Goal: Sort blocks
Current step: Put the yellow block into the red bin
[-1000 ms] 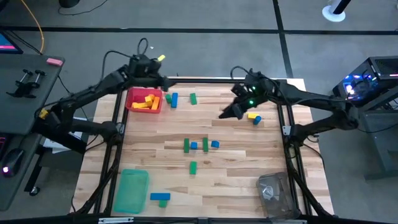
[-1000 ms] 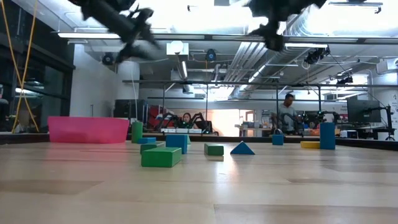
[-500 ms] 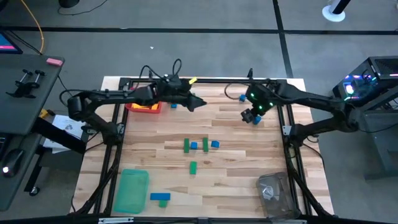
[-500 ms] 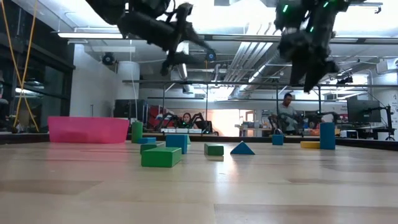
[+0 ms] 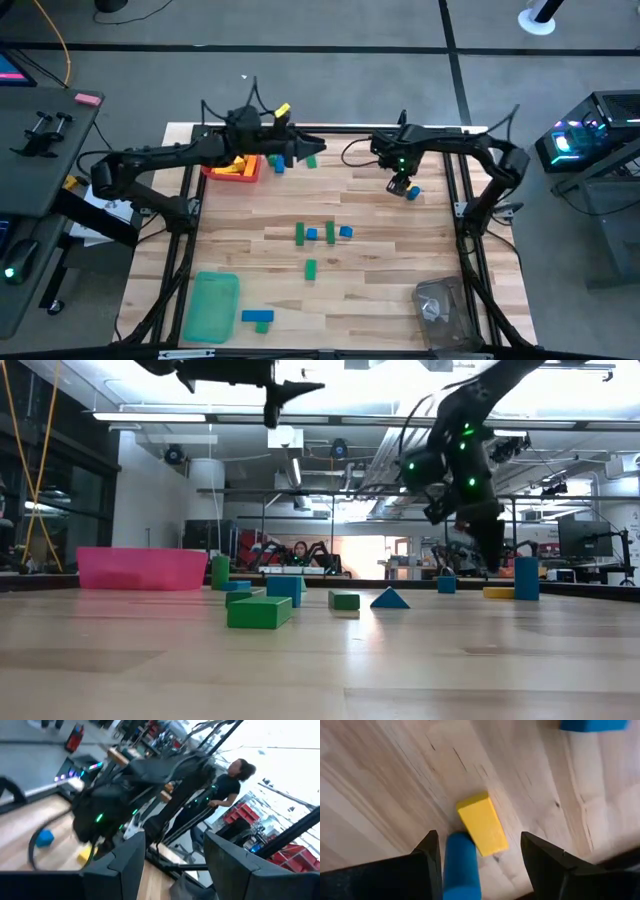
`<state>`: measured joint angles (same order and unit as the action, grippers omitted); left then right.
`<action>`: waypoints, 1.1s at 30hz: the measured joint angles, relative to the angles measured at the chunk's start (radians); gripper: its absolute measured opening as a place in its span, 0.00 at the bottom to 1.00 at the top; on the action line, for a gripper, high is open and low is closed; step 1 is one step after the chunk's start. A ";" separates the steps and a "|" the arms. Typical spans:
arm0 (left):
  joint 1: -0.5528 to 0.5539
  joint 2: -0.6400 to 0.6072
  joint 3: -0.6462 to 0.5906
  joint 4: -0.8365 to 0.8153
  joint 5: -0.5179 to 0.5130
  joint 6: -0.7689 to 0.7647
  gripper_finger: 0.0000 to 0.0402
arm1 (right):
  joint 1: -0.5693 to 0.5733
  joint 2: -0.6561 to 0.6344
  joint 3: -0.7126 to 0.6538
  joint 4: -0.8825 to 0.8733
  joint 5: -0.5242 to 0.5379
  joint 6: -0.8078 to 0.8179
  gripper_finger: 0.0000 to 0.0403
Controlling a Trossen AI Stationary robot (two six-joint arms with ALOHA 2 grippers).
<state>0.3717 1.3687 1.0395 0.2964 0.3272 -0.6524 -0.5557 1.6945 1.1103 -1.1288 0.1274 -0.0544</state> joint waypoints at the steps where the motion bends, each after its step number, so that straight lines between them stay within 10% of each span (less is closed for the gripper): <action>1: 0.000 -0.010 0.000 0.001 0.000 0.007 0.46 | 0.000 0.018 0.000 0.001 0.001 -0.015 0.41; 14: 0.000 -0.066 0.000 0.000 -0.018 0.036 0.46 | 0.000 0.178 0.004 0.014 0.040 -0.037 0.39; 24: 0.001 -0.087 0.000 0.041 -0.016 0.113 0.46 | 0.000 0.197 0.004 0.035 0.045 -0.032 0.02; 33: -0.030 -0.188 0.000 -0.020 -0.139 0.641 0.46 | -0.001 0.004 0.078 0.060 0.022 0.075 0.01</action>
<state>0.3416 1.1806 1.0397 0.2764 0.1881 -0.0115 -0.5564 1.6987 1.1880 -1.0691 0.1496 0.0209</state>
